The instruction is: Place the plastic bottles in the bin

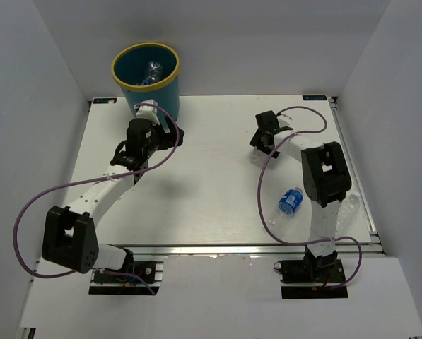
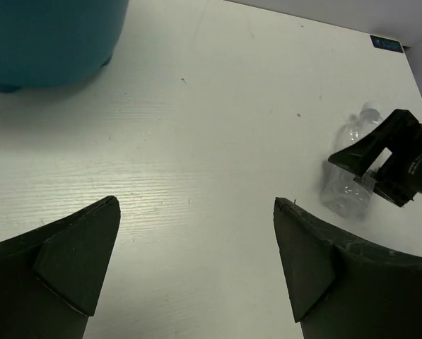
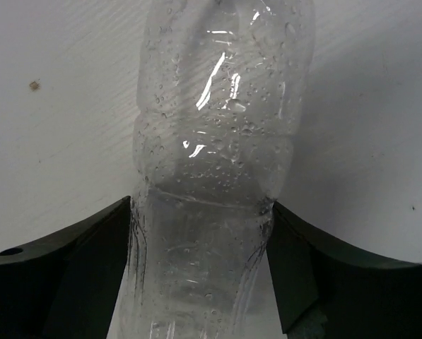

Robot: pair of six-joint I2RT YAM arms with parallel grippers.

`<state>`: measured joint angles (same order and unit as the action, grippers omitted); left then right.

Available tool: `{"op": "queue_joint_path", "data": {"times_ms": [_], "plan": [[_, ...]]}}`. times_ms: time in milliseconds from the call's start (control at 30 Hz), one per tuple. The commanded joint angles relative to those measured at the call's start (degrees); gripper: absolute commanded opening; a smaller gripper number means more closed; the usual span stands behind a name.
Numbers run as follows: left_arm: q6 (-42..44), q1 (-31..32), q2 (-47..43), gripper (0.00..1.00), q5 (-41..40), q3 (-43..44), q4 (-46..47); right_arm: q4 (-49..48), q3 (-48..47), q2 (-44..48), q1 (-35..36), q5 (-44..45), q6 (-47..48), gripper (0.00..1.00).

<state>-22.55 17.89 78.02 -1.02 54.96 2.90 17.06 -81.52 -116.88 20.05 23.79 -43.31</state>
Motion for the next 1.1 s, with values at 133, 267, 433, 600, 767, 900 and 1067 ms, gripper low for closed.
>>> {"op": "queue_joint_path", "data": {"times_ms": [133,267,433,600,767,900,1067], "plan": [[-2.5,0.7,-0.2,0.98,5.3,0.6,1.6,-10.7,6.8,7.4,2.6,-4.7,7.8,0.47],[-5.7,1.9,2.7,0.98,11.5,-0.2,4.9,-19.0,12.6,13.8,6.7,-19.3,21.7,0.39],[-8.5,7.3,7.3,0.98,13.8,-0.2,9.4,-30.7,21.2,19.1,9.9,-40.4,25.4,0.34],[-12.1,9.8,11.5,0.98,13.4,0.3,11.9,-39.5,26.2,22.4,15.9,-48.7,23.4,0.36],[-13.3,10.0,12.8,0.97,13.1,0.1,12.6,-42.3,26.0,23.9,20.7,-51.2,24.4,0.37],[-13.8,10.0,12.0,0.7,13.5,-0.5,13.4,-43.8,27.8,25.9,21.3,-48.8,24.9,0.39],[-14.0,10.0,10.2,0.29,12.3,-0.8,14.6,-43.1,30.2,30.3,21.3,-43.6,25.1,0.59]]}}
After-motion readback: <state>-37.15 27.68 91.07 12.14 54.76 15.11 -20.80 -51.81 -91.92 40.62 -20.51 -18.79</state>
